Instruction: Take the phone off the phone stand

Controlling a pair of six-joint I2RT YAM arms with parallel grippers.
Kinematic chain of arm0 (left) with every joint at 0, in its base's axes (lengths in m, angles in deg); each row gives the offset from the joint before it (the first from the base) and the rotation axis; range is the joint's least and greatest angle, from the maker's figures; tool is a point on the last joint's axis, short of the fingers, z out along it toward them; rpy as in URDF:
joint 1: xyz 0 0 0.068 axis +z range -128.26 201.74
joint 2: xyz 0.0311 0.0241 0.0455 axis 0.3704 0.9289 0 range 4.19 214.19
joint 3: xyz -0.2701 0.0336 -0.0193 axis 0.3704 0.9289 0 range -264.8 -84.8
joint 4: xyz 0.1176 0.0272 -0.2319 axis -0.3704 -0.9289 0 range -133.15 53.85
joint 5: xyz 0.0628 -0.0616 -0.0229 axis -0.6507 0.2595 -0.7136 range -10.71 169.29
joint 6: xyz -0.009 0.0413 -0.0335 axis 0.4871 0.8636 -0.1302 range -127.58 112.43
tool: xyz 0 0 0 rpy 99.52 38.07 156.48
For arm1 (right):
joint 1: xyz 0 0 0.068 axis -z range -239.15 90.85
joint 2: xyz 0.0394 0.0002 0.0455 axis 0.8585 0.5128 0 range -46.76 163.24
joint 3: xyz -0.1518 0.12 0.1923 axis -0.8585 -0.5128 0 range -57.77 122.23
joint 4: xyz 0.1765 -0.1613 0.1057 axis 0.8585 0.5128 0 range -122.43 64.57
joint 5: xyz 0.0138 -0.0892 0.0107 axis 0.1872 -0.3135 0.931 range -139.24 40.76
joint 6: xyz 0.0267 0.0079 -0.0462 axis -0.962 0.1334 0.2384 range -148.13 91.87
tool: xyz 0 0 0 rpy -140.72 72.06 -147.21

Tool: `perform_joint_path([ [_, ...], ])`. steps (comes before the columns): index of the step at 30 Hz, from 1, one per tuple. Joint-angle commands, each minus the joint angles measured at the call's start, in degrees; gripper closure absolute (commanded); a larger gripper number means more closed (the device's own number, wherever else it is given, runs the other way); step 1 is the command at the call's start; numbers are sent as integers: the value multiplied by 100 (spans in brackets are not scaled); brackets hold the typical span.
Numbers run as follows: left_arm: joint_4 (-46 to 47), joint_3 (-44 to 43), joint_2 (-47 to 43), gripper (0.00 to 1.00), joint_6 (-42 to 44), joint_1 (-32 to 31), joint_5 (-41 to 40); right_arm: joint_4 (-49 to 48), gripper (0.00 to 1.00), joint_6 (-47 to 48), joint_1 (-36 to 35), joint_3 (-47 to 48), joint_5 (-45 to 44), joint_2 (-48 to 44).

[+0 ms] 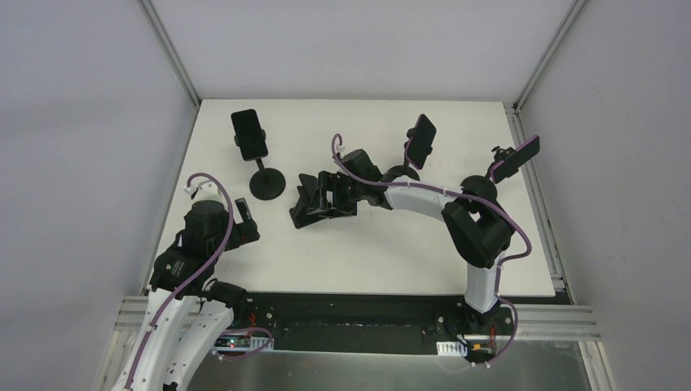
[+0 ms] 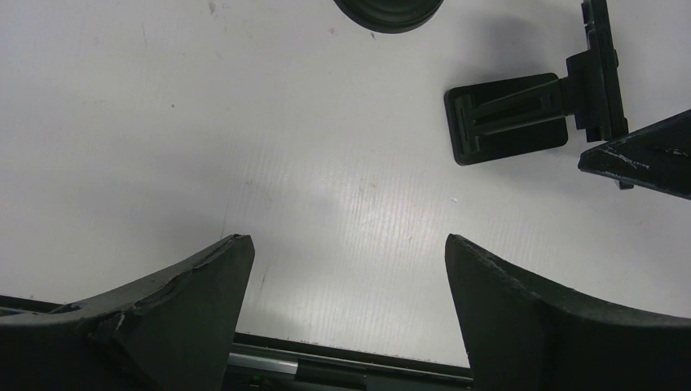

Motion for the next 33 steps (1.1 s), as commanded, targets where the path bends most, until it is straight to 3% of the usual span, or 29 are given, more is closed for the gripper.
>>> perform_joint_path([
  [1,8,-165,60,8,32,-5,89,-287,17,-71,-22,134,115,-90],
  [12,7,-161,62,9,32,-6,89,-159,52,23,-19,-11,107,-340],
  [33,6,-160,78,9,32,-5,106,-1,55,-40,53,-14,543,-1267],
])
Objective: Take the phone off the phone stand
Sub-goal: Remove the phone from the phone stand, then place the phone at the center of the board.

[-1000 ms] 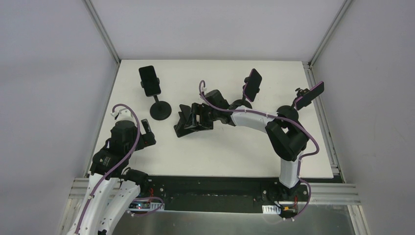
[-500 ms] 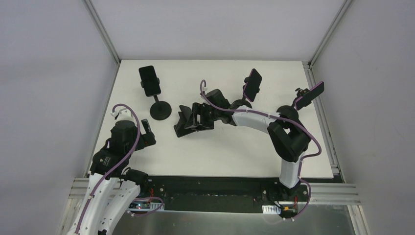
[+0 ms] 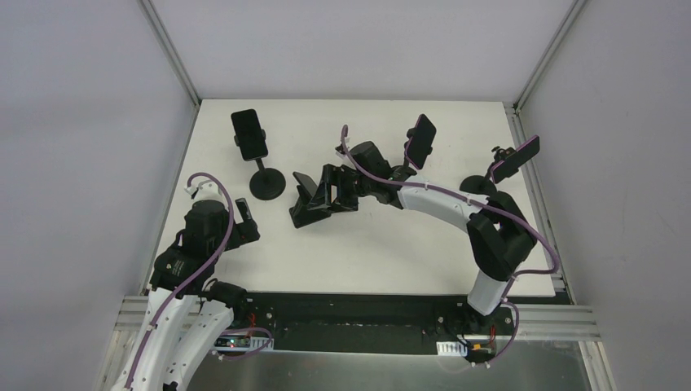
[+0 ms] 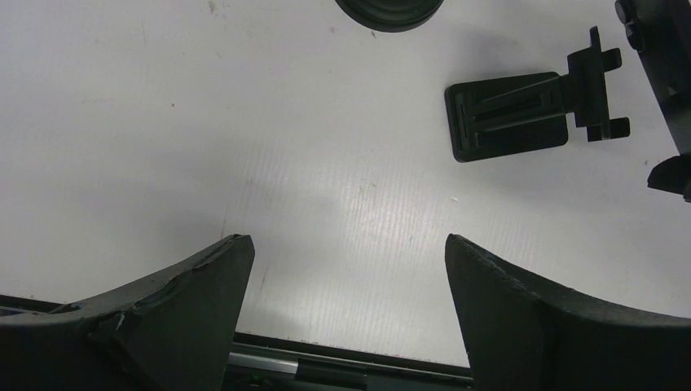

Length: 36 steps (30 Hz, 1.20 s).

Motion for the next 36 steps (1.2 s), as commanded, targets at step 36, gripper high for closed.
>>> perform_joint_path([
  [36,10,-275,124,10,-25,-6,235,2447,57,-73,220,-2663,-3948,-2814],
])
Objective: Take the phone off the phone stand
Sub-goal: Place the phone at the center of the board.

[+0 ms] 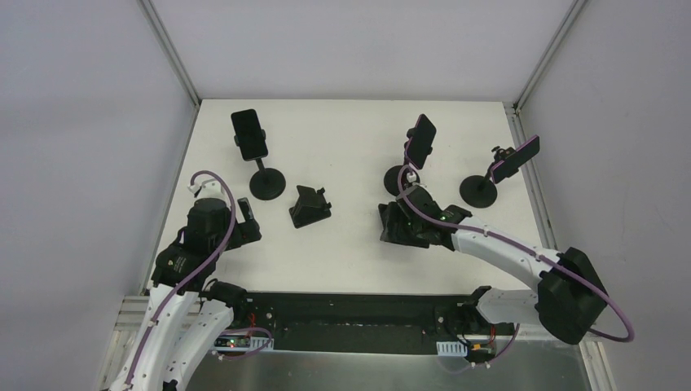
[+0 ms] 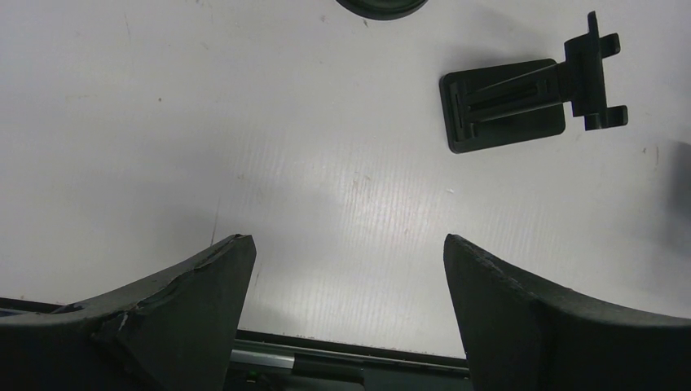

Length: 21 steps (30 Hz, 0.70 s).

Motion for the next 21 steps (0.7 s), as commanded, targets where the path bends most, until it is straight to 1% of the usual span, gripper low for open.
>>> perform_joint_path([
  [1,6,-323,-6,11,-36,-10,109,502,56,-92,-54,236,-991,489],
  [4,8,-454,36,11,-72,-5,159,677,54,-9,-175,410,-1320,865],
  [10,5,-578,222,11,-83,-8,100,835,48,37,-524,720,-1653,1485],
  [13,13,-513,213,10,-95,-6,-9,877,38,-7,-606,776,-1758,1634],
  [15,10,-461,181,9,-115,-5,-92,938,27,-29,-632,811,-1790,1736],
  [17,17,-421,146,8,-132,-5,-157,978,19,-32,-638,826,-1792,1806],
  [21,16,-353,82,7,-161,-6,-321,982,10,-36,-644,809,-1732,1799],
])
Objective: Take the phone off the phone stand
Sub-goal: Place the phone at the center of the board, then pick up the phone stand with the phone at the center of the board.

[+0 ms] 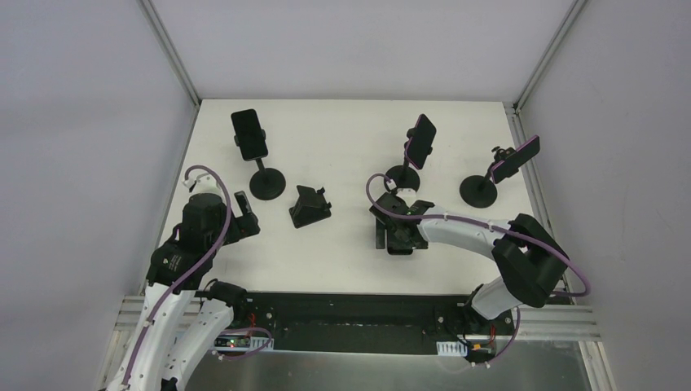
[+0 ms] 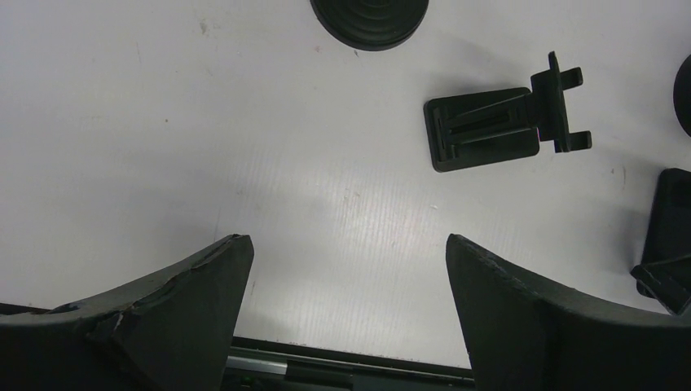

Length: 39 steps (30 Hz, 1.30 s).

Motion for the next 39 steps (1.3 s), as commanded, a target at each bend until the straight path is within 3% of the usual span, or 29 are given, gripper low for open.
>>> perform_joint_path([
  [1,14,71,-97,6,-137,-9,-326,235,9,-42,-36,160,-139,-15],
  [6,12,74,-144,4,-153,-5,-427,354,7,-84,-32,194,-178,-420],
  [16,18,183,-236,4,-193,-5,-567,484,3,324,-4,415,-304,-2165],
  [22,59,125,-160,5,-93,-6,-484,804,1,327,618,918,-150,-2783],
  [29,127,194,-244,5,21,-11,-480,1381,1,110,1727,2378,428,-2608],
  [39,175,213,-284,5,1,-14,-423,1209,1,-516,2677,3094,1198,-2097],
])
